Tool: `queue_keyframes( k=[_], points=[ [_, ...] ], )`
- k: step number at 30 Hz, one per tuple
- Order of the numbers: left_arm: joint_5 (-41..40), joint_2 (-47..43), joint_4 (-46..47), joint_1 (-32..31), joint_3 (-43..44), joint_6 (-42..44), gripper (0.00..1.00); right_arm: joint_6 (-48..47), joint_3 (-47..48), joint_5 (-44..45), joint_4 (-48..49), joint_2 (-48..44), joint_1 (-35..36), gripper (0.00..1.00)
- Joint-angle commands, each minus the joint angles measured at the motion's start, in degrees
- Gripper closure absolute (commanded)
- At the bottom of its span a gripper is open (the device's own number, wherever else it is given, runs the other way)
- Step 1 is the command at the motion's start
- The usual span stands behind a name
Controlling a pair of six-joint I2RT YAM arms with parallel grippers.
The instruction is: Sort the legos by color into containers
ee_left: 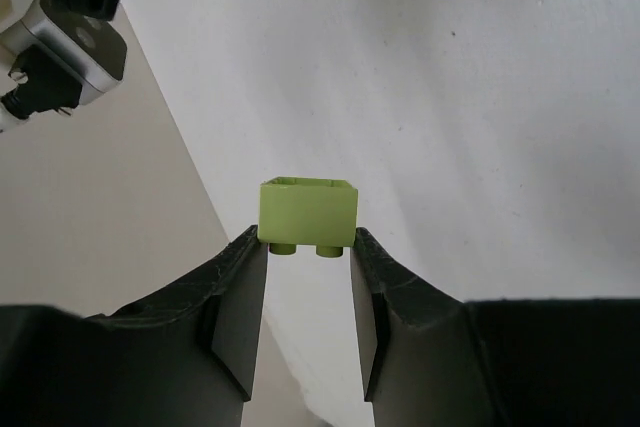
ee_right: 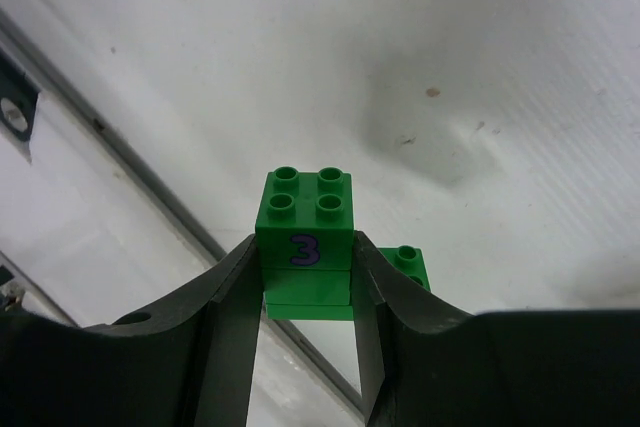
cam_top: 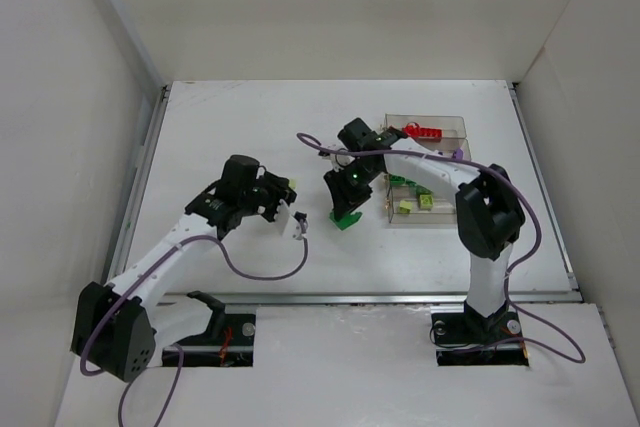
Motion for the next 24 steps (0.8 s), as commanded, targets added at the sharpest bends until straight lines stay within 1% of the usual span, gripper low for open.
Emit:
queue_keyframes(
  k=[1,2,3,4,5,6,7,8,9,10,11,12,13,14,15,16,18,19,21,22,23,24],
  points=[
    [1.6,-2.2,2.7,0.0,1.0,-8.8,1.0,4.6,0.4,4.1,5.9,-2.0,0.6,1.0],
    [3.1,-2.7,3.6,0.0,1.0,-11.8,1.0,5.6,1.5,5.5,6.4,-1.3,0.6,1.0],
    [4.7,-3.2,4.4,0.0,1.8,-15.5,1.0,7.7,1.5,6.9,7.0,-0.3,0.6,0.93],
    [7.6,-3.2,5.8,0.0,2.3,-23.6,1.0,8.6,2.4,8.5,7.0,0.3,0.6,0.85],
    [8.9,-4.0,6.5,0.0,3.6,-27.9,1.0,9.3,3.0,11.2,7.0,0.9,0.6,0.83],
    [10.3,-4.8,7.2,0.0,4.1,-32.5,1.0,10.0,3.5,12.3,7.0,1.4,0.6,0.77],
    [12.7,-4.8,8.2,0.0,4.1,-37.2,1.0,11.4,4.2,13.5,7.0,2.3,0.6,0.69],
    [13.5,-6.3,11.2,0.0,4.8,-47.1,1.0,11.5,4.2,14.4,7.5,2.3,0.6,0.57],
    [14.3,-6.8,13.0,0.0,4.8,-52.0,1.0,12.1,4.8,14.4,7.5,2.8,0.6,0.51],
    [15.5,-6.8,15.9,0.0,4.8,-56.3,1.0,12.1,4.8,14.4,8.2,2.8,0.6,0.34],
    [16.1,-7.7,17.2,0.0,4.8,-59.9,1.0,12.1,4.8,13.8,9.2,2.8,0.6,0.24],
    [16.1,-8.5,18.7,0.0,4.3,-66.8,1.0,12.1,4.8,12.6,9.7,2.1,0.6,0.15],
    [16.1,-8.5,20.1,0.0,4.3,-70.5,1.0,11.6,4.3,12.6,10.7,0.5,0.6,0.06],
    [16.1,-9.0,21.4,0.0,4.3,-73.7,1.0,11.6,4.3,12.0,10.7,-0.6,0.6,0.0],
    [15.4,-9.6,23.5,0.0,3.8,-76.7,1.0,11.6,4.3,12.0,11.3,-1.7,-0.7,0.0],
    [15.4,-9.6,24.6,0.0,3.8,-81.5,1.0,11.6,3.6,11.3,11.8,-3.0,-1.6,0.0],
    [15.4,-10.1,28.4,0.0,3.8,-86.0,1.0,12.5,2.5,9.1,13.4,-8.0,-4.0,0.0],
    [15.4,-10.1,30.0,0.0,3.1,-88.1,1.0,13.1,1.6,5.1,14.5,-9.9,-7.1,0.0],
    [15.4,-10.1,33.9,0.0,2.6,-93.8,1.0,15.6,-2.3,-0.7,20.7,-16.1,-10.3,0.0],
    [16.3,-10.1,38.3,0.0,2.6,-95.4,1.0,16.6,-3.9,-6.9,23.7,-18.2,-11.7,0.0],
    [17.0,-9.5,40.7,0.0,2.6,-96.8,1.0,17.8,-7.0,-10.0,30.2,-20.2,-14.0,0.0],
    [17.7,-9.5,43.0,0.0,2.6,-99.3,1.0,20.3,-8.3,-12.8,33.5,-23.6,-14.8,0.0]
  ],
)
